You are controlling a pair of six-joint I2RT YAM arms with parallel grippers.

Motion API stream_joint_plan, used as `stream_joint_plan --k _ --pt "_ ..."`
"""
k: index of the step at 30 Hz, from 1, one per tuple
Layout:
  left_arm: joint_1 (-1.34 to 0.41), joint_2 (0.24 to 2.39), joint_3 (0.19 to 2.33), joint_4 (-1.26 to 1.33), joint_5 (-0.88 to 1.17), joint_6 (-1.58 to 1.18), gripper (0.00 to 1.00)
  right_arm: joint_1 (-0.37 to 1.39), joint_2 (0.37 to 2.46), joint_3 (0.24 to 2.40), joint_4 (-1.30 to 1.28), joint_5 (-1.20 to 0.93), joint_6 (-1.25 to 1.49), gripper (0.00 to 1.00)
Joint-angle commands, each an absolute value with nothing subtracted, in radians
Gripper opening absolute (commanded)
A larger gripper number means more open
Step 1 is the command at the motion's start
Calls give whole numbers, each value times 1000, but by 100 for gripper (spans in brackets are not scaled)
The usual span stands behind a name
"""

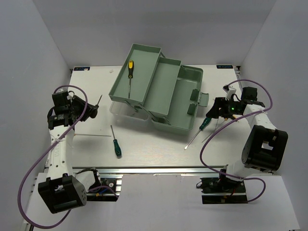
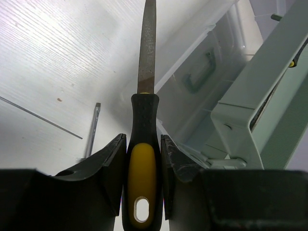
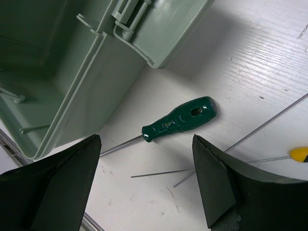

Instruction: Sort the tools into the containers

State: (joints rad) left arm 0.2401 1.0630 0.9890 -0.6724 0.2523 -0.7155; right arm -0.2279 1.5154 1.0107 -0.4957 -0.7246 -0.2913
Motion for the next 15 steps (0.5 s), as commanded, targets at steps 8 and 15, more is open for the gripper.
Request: stream_joint_plan --k 8,15 --pt "242 1019 1029 -627 272 -753 0 -232 1493 1023 -474 -761 -296 81" --pt "242 1034 1094 -612 276 -785 0 -233 1500 1025 -474 -765 -295 81"
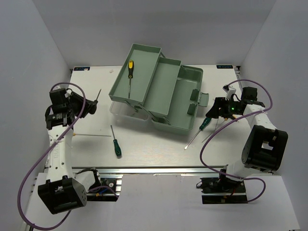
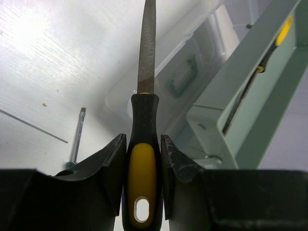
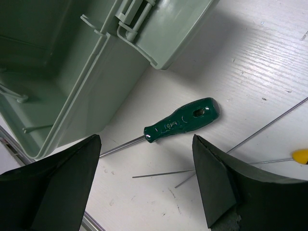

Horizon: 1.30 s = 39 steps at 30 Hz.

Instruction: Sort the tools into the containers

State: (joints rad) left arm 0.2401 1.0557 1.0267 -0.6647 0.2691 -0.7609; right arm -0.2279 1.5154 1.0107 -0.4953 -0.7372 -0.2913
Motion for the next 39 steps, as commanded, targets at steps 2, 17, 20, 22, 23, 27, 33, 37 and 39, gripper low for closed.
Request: stream_joint_plan --k 2,17,20,22,23,27,33,37,39 --pt "242 1040 1118 -606 275 -801 0 -232 1499 1025 -472 -764 -295 81" --pt "242 1088 1224 -479 362 -934 0 -232 1506 1019 -462 -764 -293 82" --pt "242 1088 1227 -443 382 -962 0 -232 1508 1015 -460 -764 -293 82" --pt "242 1085 1220 -404 405 -986 0 -232 1508 1012 -460 -764 -295 81" --pt "242 1083 1215 -388 413 -994 0 -232 1508 1012 -460 -764 -296 82" --pt "242 1083 1207 -324 452 -1025 0 -232 1508 1012 -460 -765 -299 82" --pt "215 1103 1151 -140 544 -1083 0 -232 1508 1012 -460 -767 -302 81" --pt "141 1138 1123 -60 540 -1097 0 -233 1506 1012 -463 -769 -305 81" --pt "83 1167 1117 -14 513 -1097 0 -233 1503 1012 -465 -769 -308 81"
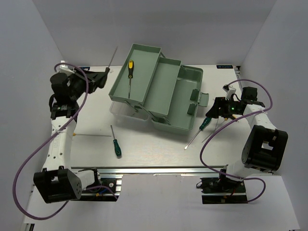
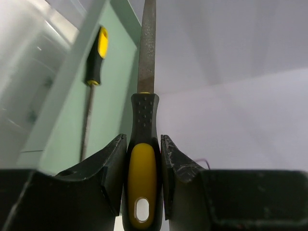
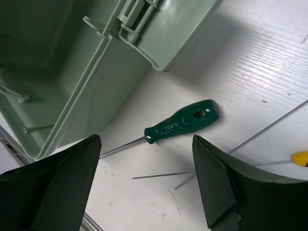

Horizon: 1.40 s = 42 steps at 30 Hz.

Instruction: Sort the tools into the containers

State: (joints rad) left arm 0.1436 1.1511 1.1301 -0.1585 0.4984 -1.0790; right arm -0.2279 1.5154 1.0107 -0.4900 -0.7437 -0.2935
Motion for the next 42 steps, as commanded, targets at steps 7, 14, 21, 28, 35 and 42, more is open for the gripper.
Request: stream_joint_plan --k 7,14,21,28,35,42 --pt "-67 1291 1120 94 414 -1069 0 -232 1483 1011 -472 -770 -319 82" --pt "-130 1427 1215 38 382 -997 46 -232 1460 1000 -488 -765 -347 83" --pt "-133 1483 1281 14 385 -962 66 -232 1459 1009 -520 -769 -387 89" --pt "-132 1430 1408 -142 330 -861 31 -221 1494 1017 -560 -697 -364 80" --pt "-121 1148 1275 -403 62 -776 24 -175 1551 979 -523 -506 -123 68" --pt "-112 855 985 -626 -127 -828 63 -60 1632 1006 -476 -264 185 74"
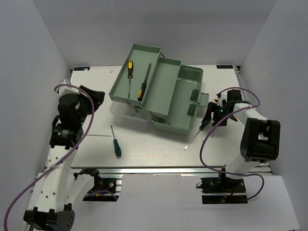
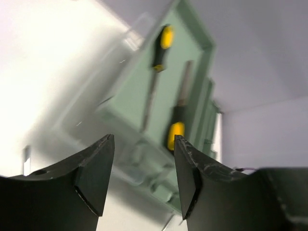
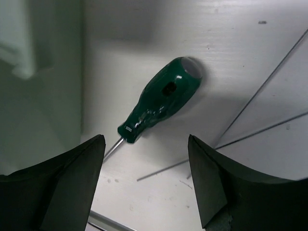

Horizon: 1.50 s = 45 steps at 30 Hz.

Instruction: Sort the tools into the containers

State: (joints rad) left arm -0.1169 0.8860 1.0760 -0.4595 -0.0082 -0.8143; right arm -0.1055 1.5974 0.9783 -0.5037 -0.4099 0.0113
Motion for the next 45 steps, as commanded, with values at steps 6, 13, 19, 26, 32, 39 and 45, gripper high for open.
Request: stream_joint_plan --k 6,13,19,26,32,39,45 --pt "-112 710 819 -683 -166 -873 63 -6 1735 1069 -477 -171 311 76" --pt "-112 693 732 -733 -170 -920 61 -2 1770 1080 -502 -29 387 41" --pt "-112 721 631 -721 -114 -1002 62 -14 1714 1019 -494 -46 365 18" --pt "-112 808 595 -726 -81 -1032 64 -61 1591 1040 -500 -212 241 0" --pt "-112 848 568 -703 -54 -1042 64 -101 1502 1063 -525 -386 95 0" --pt "-112 891 545 -686 -38 -1037 64 -138 1451 1078 -565 -558 -54 0" --pt "-112 925 545 -657 -26 -1029 64 -138 1428 1110 -566 -609 -69 0"
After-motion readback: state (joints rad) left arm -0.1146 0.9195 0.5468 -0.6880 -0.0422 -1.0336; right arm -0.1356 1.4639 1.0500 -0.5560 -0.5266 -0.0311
